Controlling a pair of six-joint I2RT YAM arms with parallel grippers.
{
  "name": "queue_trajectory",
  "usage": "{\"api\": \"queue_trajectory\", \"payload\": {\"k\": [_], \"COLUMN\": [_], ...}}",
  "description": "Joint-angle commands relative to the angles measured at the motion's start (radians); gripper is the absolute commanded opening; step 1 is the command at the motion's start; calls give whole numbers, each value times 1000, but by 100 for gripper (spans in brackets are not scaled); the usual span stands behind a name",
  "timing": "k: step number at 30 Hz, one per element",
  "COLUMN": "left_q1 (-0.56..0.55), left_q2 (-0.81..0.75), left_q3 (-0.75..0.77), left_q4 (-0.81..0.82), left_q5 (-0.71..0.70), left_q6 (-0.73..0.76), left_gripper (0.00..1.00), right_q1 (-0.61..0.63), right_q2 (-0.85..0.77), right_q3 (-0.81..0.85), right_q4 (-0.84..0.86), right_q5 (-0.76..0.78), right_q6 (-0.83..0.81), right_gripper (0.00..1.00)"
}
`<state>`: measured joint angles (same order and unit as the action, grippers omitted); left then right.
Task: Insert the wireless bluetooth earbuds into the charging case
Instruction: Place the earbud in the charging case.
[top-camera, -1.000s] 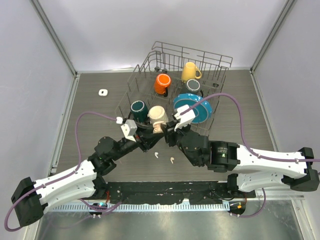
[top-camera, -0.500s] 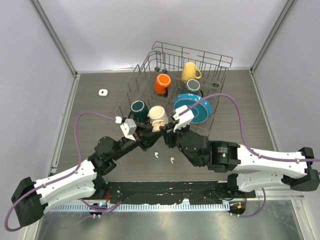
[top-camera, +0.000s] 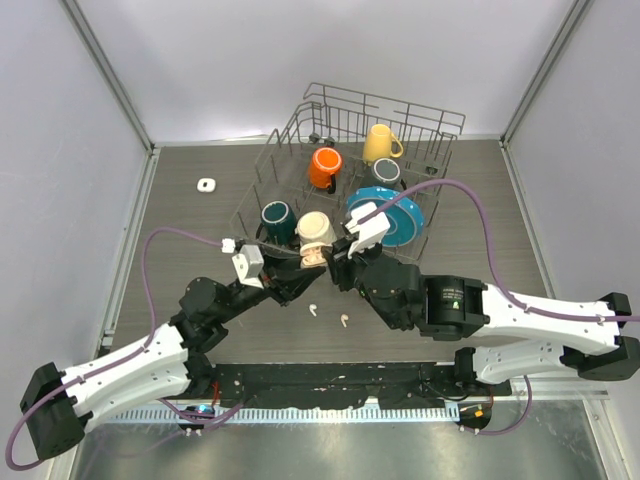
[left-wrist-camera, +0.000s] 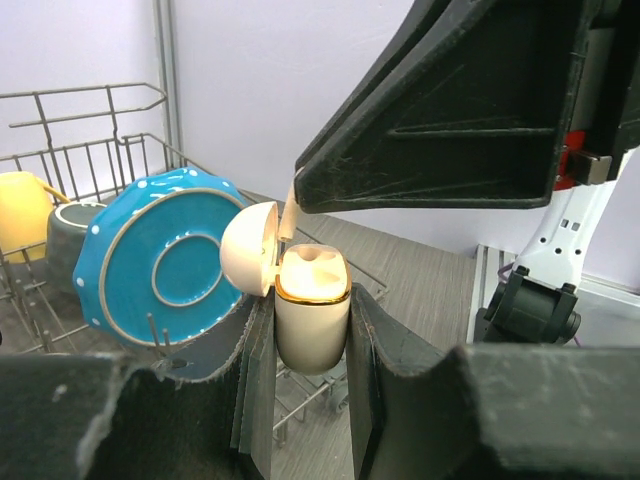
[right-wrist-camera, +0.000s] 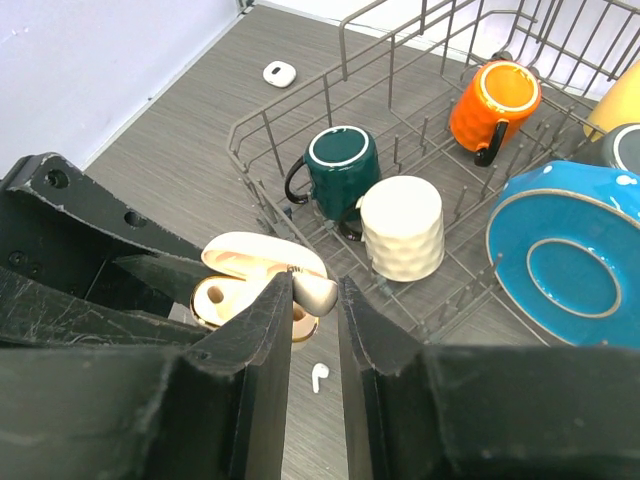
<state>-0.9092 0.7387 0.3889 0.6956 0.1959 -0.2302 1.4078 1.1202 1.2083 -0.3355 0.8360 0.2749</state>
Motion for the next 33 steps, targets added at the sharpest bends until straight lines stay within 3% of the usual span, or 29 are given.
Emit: {"api": "queue_trajectory", "payload": {"k": [1,17,33], "left_q1": [3,1,1], "left_q2": [-16,-28,-21], "left_q3": [22,11,13], "left_q4": [5,4,-16], "left_q5": [36,2,11], "left_q6": [35,55,74], "left_gripper": [0,0,0], "right_q1": [-1,0,-1], "right_q2": [19,55,27], "right_q3": [62,115,154], "right_q4": [-36,-158,-140], "right_q5": [2,-37,-49], "right_q6": [-19,14,0], "right_gripper": [1,1,1]}}
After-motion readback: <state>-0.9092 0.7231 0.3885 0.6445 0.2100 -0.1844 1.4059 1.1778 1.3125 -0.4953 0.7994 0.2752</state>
